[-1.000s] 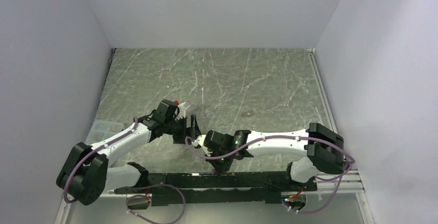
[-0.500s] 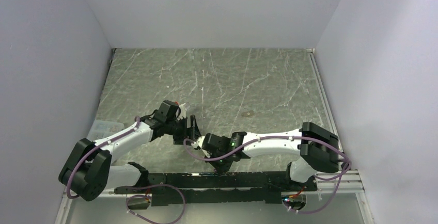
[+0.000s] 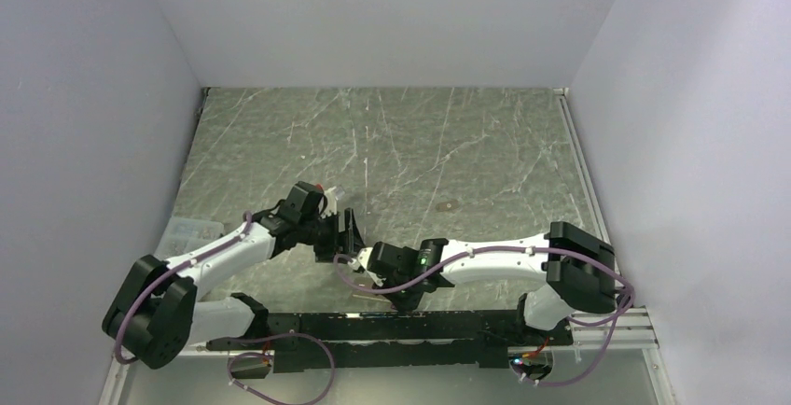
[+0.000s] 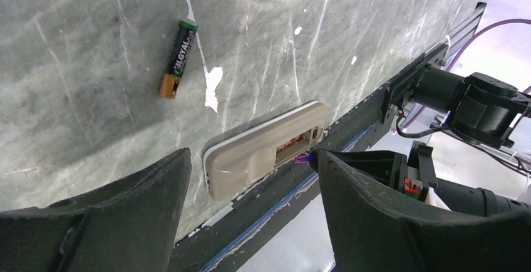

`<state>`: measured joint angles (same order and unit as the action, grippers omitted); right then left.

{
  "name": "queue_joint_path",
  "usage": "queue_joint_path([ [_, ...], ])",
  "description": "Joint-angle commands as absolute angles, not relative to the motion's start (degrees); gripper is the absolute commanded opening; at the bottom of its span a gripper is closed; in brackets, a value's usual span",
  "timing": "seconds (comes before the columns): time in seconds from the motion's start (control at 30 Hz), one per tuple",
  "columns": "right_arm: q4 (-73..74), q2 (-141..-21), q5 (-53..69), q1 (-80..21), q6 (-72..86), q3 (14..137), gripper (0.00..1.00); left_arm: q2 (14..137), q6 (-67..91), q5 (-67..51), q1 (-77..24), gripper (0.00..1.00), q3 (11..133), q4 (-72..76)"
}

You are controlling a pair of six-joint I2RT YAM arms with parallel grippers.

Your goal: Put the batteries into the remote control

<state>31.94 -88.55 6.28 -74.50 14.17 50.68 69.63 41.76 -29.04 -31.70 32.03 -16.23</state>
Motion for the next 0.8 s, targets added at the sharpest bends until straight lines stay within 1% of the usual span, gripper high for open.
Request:
queue_joint_path([
  [0.0, 29.66, -85.74, 8.59, -74.36, 9.42, 52.89, 0.00, 64.38, 43.37, -32.20, -33.57, 0.80, 32.47, -17.39],
  [0.13, 31.64, -83.81, 10.21, -74.36, 6.66, 53.99, 0.00, 61.67, 42.90, -29.99, -33.60, 0.80, 33.29, -21.98],
  [0.27, 35.22, -84.16, 8.05, -74.19, 4.01, 56.29, 0.00, 60.58, 43.33, -29.55, -33.56, 0.80, 32.43, -23.44],
  [0.53, 38.59, -85.32, 5.28, -72.33, 0.53, 59.61, 0.00, 61.28, 47.33, -32.82, -33.64, 0.76, 26.82, -17.28],
  [0.77, 39.20, -86.04, 5.45, -70.75, -0.93, 59.86, 0.00, 63.10, 49.00, -33.77, -34.09, 0.69, 24.78, -14.47],
])
